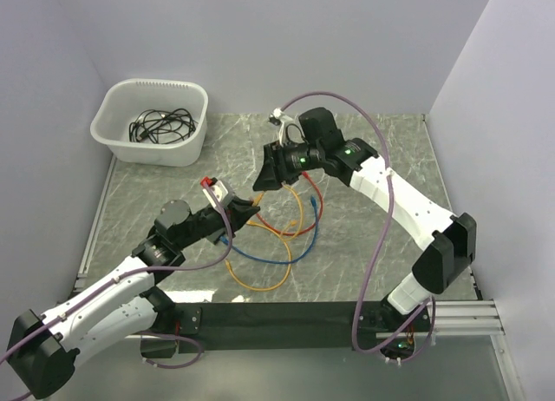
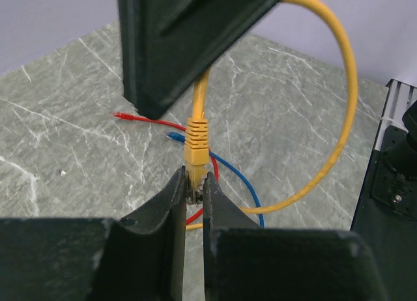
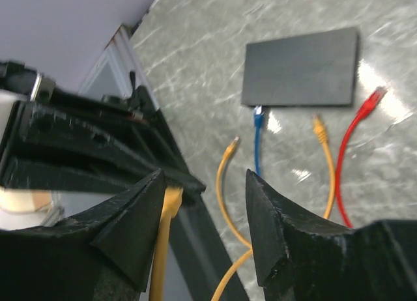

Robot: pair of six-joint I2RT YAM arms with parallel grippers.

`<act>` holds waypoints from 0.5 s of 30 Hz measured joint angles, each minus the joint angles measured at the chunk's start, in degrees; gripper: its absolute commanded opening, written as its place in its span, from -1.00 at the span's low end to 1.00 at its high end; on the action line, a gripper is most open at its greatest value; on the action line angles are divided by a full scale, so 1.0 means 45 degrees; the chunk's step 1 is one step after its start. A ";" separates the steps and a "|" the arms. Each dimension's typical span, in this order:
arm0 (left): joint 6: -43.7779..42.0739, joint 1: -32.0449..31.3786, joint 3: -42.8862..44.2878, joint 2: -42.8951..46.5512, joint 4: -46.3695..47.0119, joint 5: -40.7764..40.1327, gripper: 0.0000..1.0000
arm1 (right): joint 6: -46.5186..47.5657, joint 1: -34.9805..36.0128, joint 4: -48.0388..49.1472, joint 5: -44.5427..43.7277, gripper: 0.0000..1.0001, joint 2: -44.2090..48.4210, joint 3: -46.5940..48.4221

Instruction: Insert the plug into the switch port

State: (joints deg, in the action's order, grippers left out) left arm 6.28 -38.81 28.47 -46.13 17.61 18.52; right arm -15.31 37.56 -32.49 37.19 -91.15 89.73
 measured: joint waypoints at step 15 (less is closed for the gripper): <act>-0.0209 -0.0121 0.0000 0.0097 -0.0597 0.0262 -0.99 | -0.0015 0.0000 0.1030 0.1389 -0.26 0.1015 -0.2050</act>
State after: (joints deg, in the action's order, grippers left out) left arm 5.34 -39.35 28.47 -45.69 14.92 19.70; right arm -15.38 37.56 -27.86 43.44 -86.59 80.51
